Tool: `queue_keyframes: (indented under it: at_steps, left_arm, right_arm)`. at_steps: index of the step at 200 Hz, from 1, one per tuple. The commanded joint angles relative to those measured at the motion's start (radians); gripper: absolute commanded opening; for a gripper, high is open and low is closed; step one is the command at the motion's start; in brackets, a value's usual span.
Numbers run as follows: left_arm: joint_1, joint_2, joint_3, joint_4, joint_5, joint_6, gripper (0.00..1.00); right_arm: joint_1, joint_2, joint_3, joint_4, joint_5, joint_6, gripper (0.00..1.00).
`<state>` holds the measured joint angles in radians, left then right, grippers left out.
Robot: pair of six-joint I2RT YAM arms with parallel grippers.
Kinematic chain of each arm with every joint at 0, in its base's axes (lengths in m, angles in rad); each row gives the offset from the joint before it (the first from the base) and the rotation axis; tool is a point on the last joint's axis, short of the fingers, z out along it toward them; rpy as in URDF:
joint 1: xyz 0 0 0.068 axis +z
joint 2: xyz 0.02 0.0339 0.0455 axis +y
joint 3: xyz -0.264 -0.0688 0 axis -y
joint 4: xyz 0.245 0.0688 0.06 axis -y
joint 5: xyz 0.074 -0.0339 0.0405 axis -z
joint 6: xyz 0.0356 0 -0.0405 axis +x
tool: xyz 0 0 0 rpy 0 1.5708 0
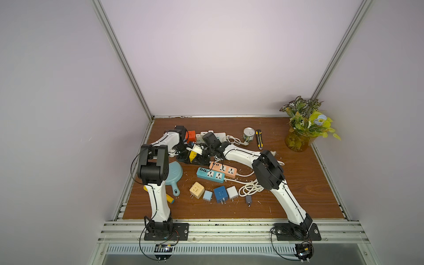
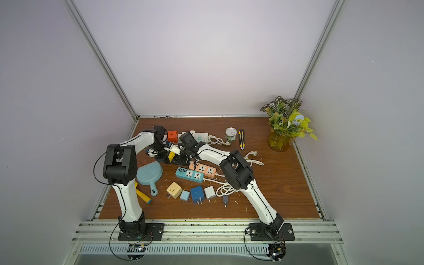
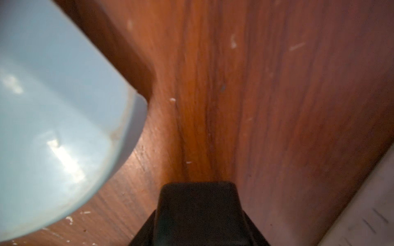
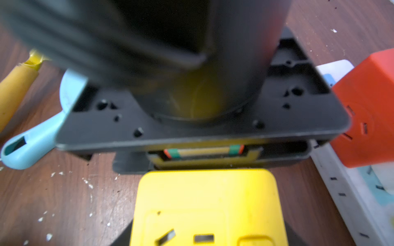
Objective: Pull the plug off the socket
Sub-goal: Remove the plug from the socket, then place the plug at the center of the board.
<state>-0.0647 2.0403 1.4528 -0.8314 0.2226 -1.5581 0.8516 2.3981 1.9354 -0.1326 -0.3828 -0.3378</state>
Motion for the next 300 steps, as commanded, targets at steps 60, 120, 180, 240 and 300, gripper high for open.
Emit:
queue_keyframes:
  at_steps: [60, 120, 180, 240, 300]
  left_arm:
    - [-0.01, 0.132, -0.051, -0.036, -0.153, 0.009, 0.15]
    - [-0.009, 0.133, -0.049, -0.037, -0.141, 0.007, 0.16]
    - [-0.014, 0.118, -0.032, -0.037, -0.117, 0.011, 0.19]
    - [-0.017, 0.104, -0.035, -0.036, -0.1, 0.013, 0.36]
    - [-0.017, 0.085, -0.031, -0.036, -0.095, 0.015, 0.62]
  right_arm:
    - [-0.045, -0.153, 0.048, -0.013, -0.163, 0.084, 0.06]
    - [-0.019, -0.294, -0.093, 0.054, 0.018, 0.062, 0.03]
    - [-0.025, -0.543, -0.297, -0.11, 0.342, 0.274, 0.03]
    - [-0.058, -0.88, -0.61, -0.474, 0.529, 0.709, 0.03]
    - [-0.119, -1.059, -0.82, -0.783, 0.418, 1.01, 0.04]
